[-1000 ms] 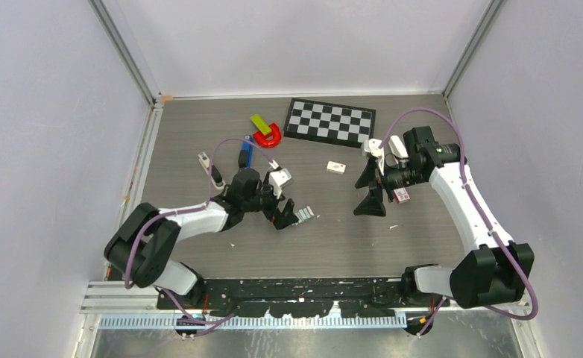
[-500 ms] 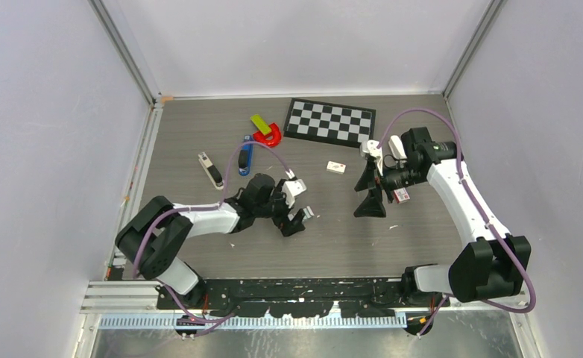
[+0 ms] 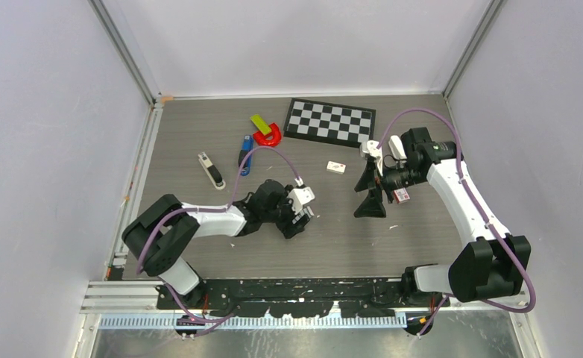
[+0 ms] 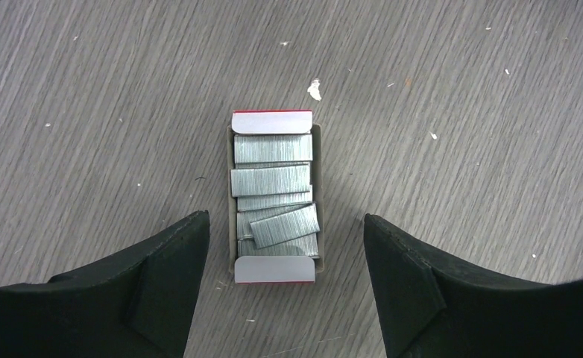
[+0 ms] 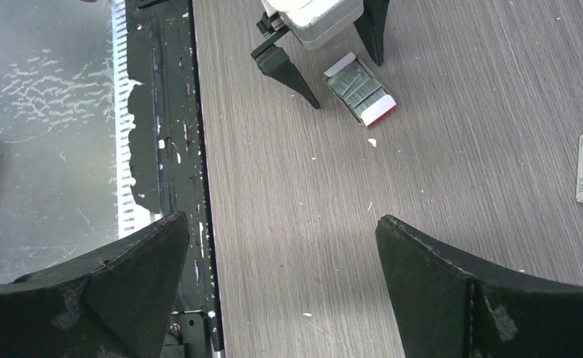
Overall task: Unload the staples from the stapler
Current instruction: Adjust the staple box at the center of the board.
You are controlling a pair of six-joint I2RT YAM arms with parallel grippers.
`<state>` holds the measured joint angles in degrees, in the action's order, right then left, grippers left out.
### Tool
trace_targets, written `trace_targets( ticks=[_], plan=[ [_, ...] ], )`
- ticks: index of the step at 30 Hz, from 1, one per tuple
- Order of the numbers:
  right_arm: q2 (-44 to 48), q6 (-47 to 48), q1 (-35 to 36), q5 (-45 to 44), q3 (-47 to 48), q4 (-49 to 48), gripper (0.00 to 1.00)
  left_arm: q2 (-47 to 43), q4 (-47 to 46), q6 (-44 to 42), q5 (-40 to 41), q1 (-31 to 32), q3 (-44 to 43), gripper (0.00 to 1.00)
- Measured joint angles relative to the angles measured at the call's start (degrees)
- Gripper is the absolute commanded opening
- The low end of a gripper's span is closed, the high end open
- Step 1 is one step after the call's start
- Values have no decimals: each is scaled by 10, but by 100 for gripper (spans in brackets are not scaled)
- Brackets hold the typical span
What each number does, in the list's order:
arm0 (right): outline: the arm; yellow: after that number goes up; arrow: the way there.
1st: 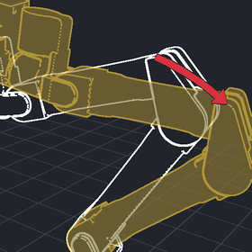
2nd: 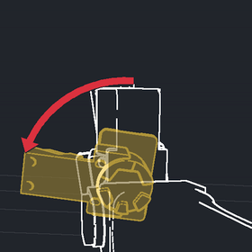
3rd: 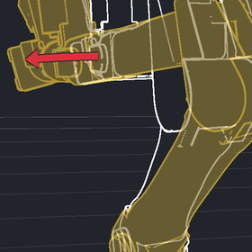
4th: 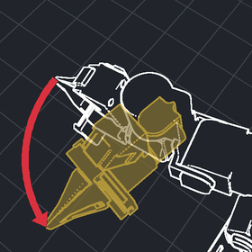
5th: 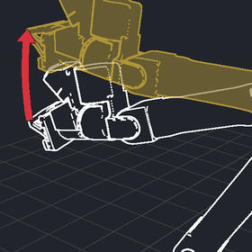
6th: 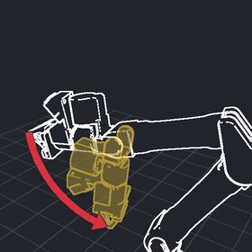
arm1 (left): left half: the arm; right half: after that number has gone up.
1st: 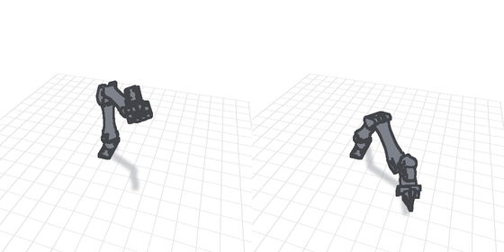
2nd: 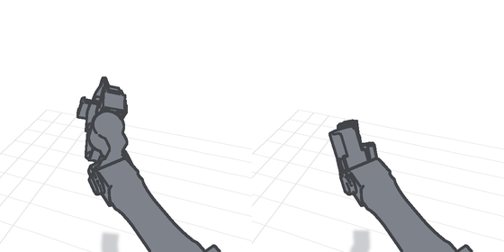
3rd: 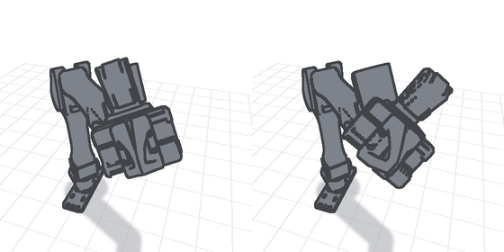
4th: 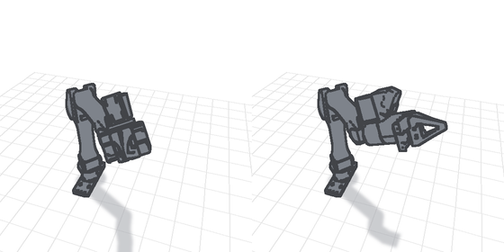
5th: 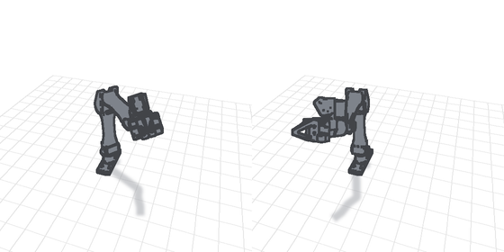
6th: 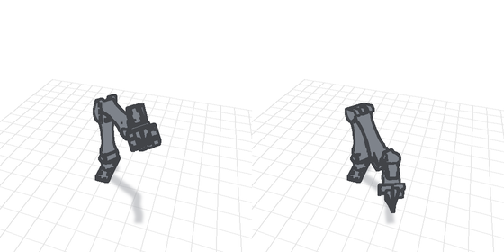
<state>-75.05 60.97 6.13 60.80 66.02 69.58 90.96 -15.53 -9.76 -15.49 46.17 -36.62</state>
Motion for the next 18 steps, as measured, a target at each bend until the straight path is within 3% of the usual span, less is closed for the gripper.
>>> trace_targets(
  ticks=[7, 12, 18],
  plan=[
    [0, 0, 0, -16, 0, -1, 100, -38, 1, 6, 25, 2, 3, 83],
    [5, -55, -1, -67, -1, -45, 100, -161, 1, 32, 54, 2, 24, 99],
    [25, -165, -10, -185, -20, -137, 99, -305, -10, 105, 81, -1, 82, 100]
  ],
)
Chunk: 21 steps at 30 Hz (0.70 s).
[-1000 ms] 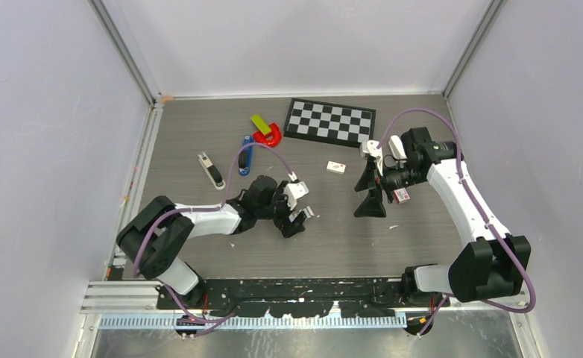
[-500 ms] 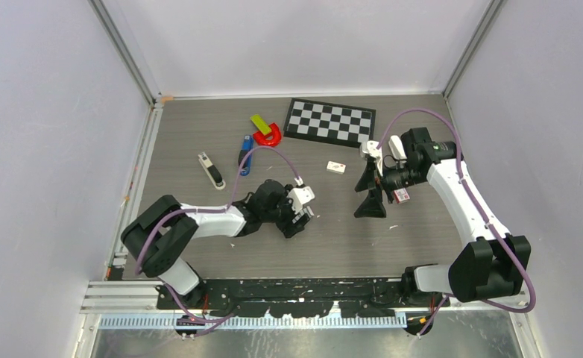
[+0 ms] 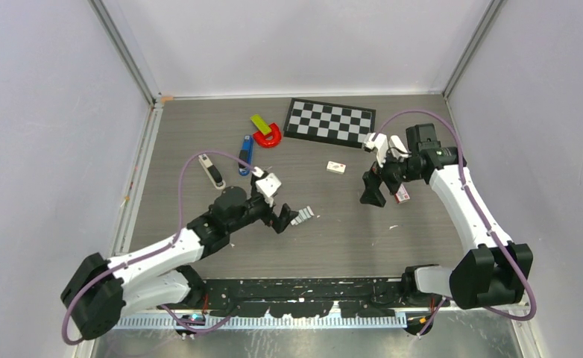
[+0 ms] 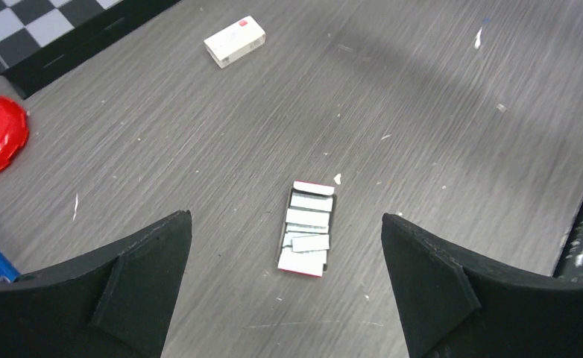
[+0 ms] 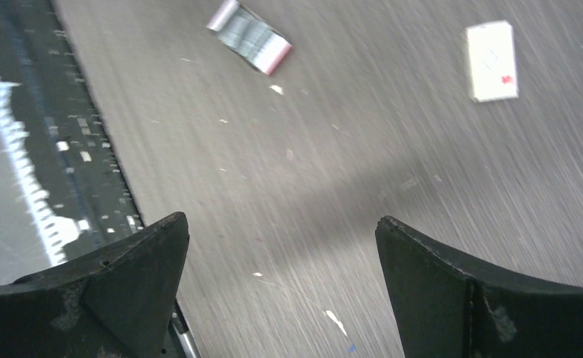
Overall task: Unload the staples from the stapler
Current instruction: Adjust the staple box at the center of the board.
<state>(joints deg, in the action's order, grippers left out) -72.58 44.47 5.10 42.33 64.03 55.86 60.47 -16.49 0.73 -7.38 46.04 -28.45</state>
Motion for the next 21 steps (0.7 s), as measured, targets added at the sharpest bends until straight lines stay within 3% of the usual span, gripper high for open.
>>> trace_targets(
  ticks=[9, 21],
  plan=[
    [-16, -117, -31, -167, -49, -80, 99, -125, 24, 64, 26, -3, 78, 100],
    [-126, -190, -80, -300, -49, -160, 99, -133, 45, 78, 44, -3, 91, 100]
  ],
)
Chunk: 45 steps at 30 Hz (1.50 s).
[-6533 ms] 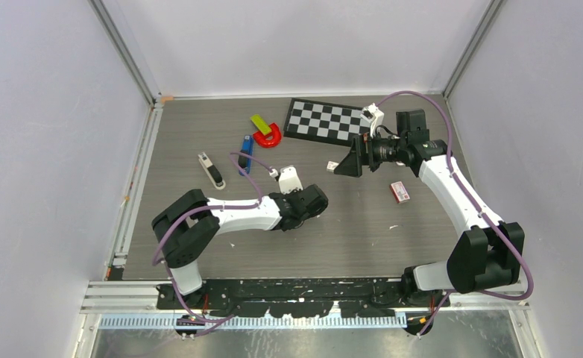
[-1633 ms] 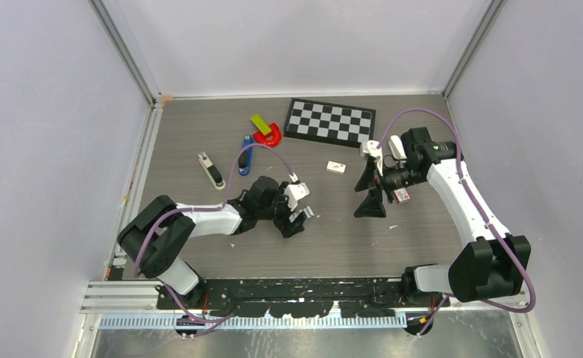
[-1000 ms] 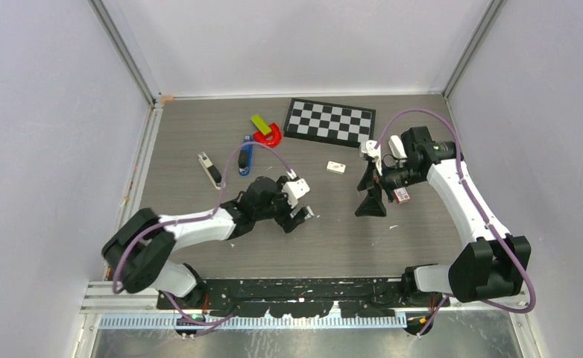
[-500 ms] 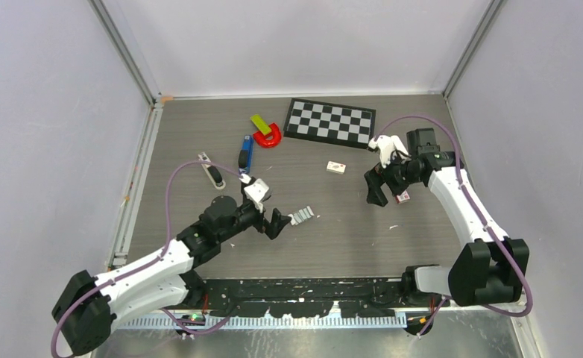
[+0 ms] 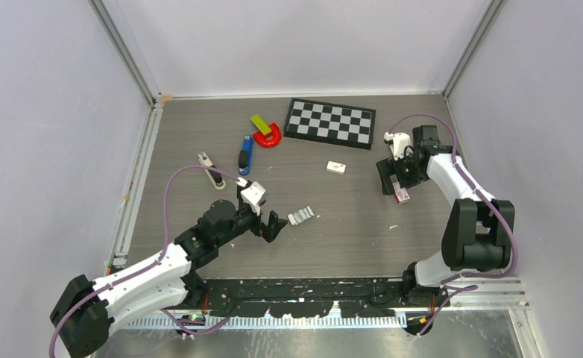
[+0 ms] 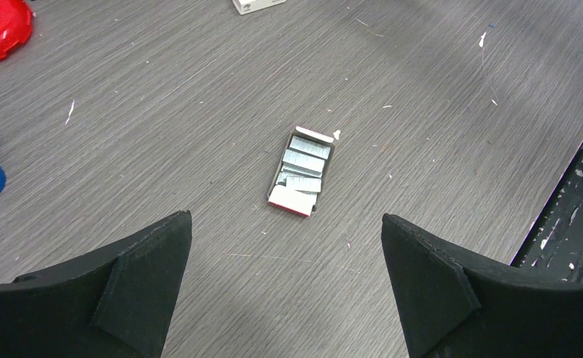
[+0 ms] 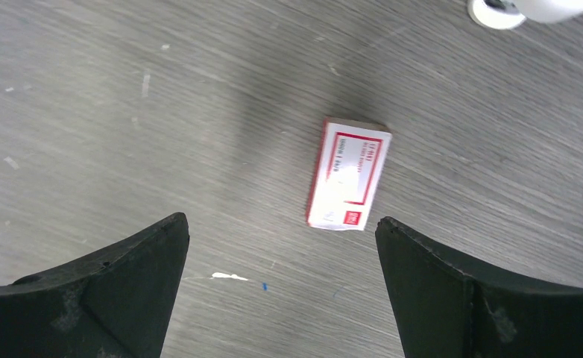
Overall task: Unload the staples from the stapler
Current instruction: Adjust the staple box at the center of the board.
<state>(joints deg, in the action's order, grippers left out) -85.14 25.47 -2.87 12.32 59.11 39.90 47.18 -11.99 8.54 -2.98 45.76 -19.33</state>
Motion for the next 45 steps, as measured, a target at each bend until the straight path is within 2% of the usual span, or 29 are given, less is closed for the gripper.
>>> trace_targets(
  ticks=[12, 20, 23, 45],
  plan=[
    [-79, -6, -47, -10, 7, -4, 88, -7, 0, 0, 4, 3, 0, 100],
    [-117, -4, -47, -12, 24, -5, 65, -16, 1, 0, 7, 6, 0, 100],
    [-127, -4, -47, -12, 29, -7, 60, -21, 1, 0, 11, 7, 0, 100],
    [-150, -3, -42, -32, 30, -11, 48, -53, 3, 0, 34, 16, 9, 100]
  ],
)
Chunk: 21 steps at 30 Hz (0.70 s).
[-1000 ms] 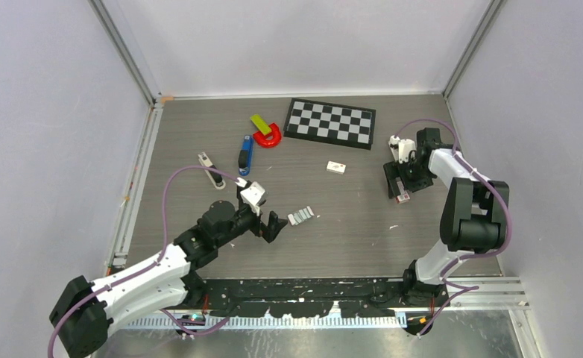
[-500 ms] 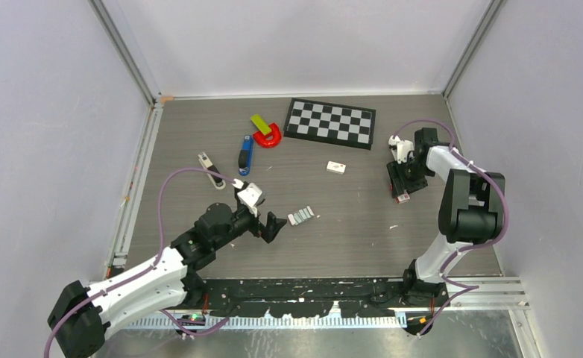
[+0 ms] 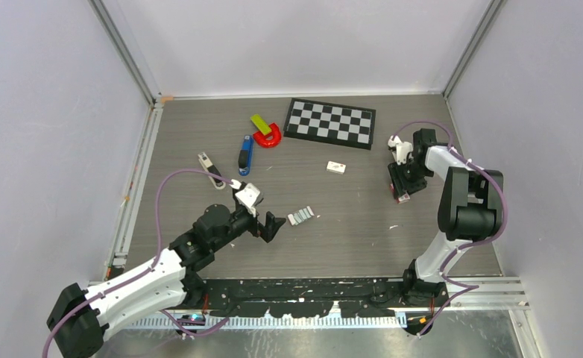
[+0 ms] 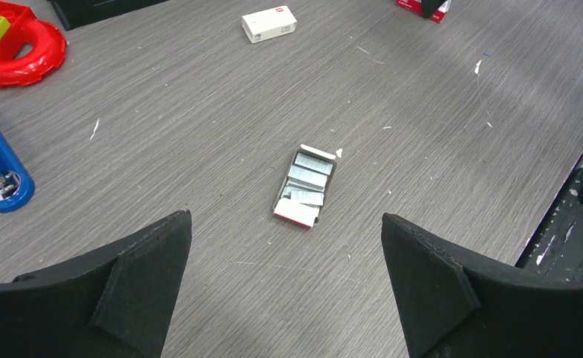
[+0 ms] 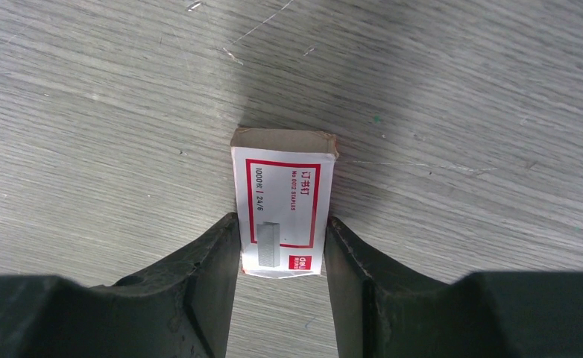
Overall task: Unload the staples from the stapler
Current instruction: Adjust the staple box at the center of the board.
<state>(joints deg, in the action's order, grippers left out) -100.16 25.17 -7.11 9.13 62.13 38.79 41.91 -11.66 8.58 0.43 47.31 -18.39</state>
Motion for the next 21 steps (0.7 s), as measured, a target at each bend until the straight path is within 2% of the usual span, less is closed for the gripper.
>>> trace_targets(
  ticks=[12, 21],
  plan=[
    [0, 23, 28, 4, -2, 0, 42, -3, 0, 0, 6, 3, 3, 100],
    [15, 51, 79, 21, -14, 5, 40, -3, 0, 0, 9, 3, 3, 100]
  ],
)
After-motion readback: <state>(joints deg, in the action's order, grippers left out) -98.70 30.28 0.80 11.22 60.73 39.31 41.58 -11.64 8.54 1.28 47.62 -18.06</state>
